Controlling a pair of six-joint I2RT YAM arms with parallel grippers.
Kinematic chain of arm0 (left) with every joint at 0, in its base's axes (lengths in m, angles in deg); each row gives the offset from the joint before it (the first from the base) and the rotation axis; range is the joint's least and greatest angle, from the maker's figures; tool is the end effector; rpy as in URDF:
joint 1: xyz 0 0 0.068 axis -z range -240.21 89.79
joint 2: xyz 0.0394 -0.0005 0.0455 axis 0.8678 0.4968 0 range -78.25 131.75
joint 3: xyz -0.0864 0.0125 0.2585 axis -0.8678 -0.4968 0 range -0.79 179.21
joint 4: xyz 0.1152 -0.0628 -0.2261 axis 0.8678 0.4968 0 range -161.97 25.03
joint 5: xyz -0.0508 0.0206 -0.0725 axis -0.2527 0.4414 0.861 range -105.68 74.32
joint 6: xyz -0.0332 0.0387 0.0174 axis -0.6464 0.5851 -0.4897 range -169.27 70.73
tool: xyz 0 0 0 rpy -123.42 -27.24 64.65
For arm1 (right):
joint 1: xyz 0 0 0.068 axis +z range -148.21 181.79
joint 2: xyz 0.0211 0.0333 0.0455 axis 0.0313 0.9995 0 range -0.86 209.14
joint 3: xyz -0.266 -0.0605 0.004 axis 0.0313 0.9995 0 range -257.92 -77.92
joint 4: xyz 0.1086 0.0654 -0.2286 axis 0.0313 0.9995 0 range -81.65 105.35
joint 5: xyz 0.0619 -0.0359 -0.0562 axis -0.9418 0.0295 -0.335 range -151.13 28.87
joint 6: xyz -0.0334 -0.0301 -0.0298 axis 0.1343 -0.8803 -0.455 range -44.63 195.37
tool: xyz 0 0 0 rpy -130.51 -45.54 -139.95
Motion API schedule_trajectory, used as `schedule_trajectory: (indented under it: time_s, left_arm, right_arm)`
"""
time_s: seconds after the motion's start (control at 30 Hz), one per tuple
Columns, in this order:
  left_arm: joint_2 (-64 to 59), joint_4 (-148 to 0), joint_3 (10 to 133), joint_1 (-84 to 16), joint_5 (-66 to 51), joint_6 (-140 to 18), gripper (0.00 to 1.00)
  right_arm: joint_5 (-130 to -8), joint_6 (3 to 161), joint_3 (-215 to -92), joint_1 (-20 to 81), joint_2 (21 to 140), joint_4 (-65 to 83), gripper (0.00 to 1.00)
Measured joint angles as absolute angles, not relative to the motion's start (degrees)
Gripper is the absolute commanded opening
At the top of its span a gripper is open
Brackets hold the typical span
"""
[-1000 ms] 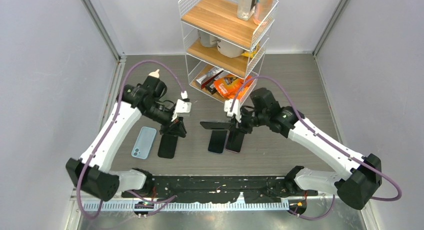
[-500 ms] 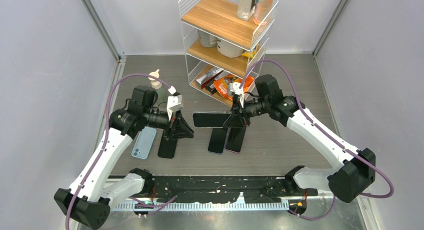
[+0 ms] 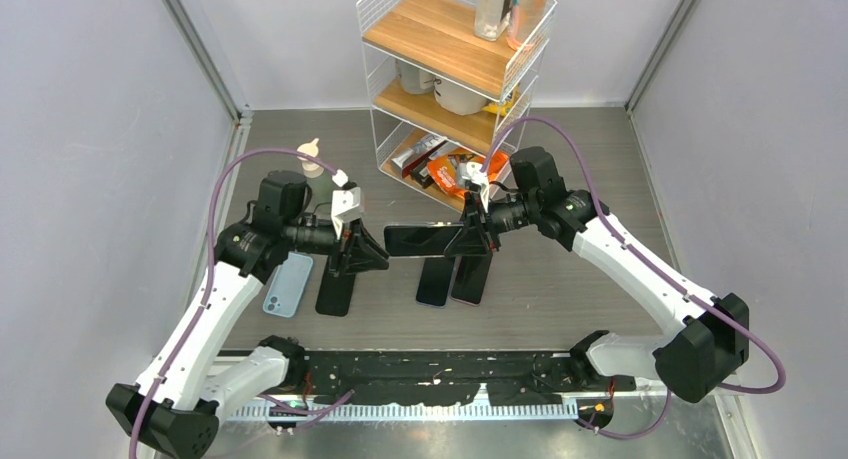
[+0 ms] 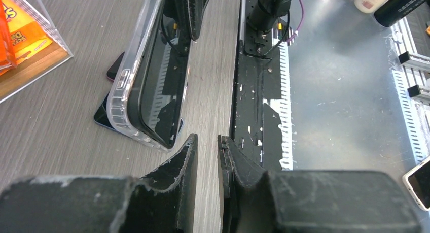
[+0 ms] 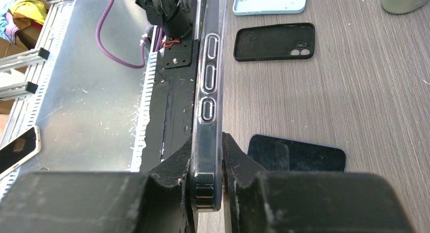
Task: Take the phone out of the phone case
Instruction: Remove the phone case from the phone.
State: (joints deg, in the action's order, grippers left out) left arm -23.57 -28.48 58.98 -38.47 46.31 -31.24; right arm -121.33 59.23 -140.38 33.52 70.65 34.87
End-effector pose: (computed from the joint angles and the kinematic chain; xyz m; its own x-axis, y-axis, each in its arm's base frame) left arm 0.1530 -0.0947 0.3541 -0.2959 0.2745 -0.9149 0.9551 0.0999 -0.2789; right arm 0.2069 0.1642 0.3312 -0.2357 -0.3081 -0.9217 -0.9653 -0.0356 0.2587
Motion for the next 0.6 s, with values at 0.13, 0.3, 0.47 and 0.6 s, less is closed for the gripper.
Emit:
schedule_trajectory:
  time_s: [0.13, 0.3, 0.47, 0.6]
  left_arm:
    - [-23.6, -28.4, 59.0, -38.8, 45.4, -30.5, 0.23]
    - [-23.6, -27.2, 59.0, -40.2, 44.4, -28.3, 0.25]
    - [-23.7, -26.3, 59.1, -40.5, 44.7, -25.9, 0.27]
    - [-23.7, -25.8, 59.1, -40.5, 45.7, -24.2, 0.28]
  right_arm:
    - [-121.5, 59.1, -140.4, 33.5, 70.6, 34.9, 0.06]
    - [-121.5, 58.7, -140.4, 33.5, 70.3, 34.9, 0.06]
    - [-121.5, 58.1, -140.4, 33.5, 69.7, 34.9, 0.06]
    - [-121.5, 57.5, -140.4, 33.5, 69.4, 34.9, 0.06]
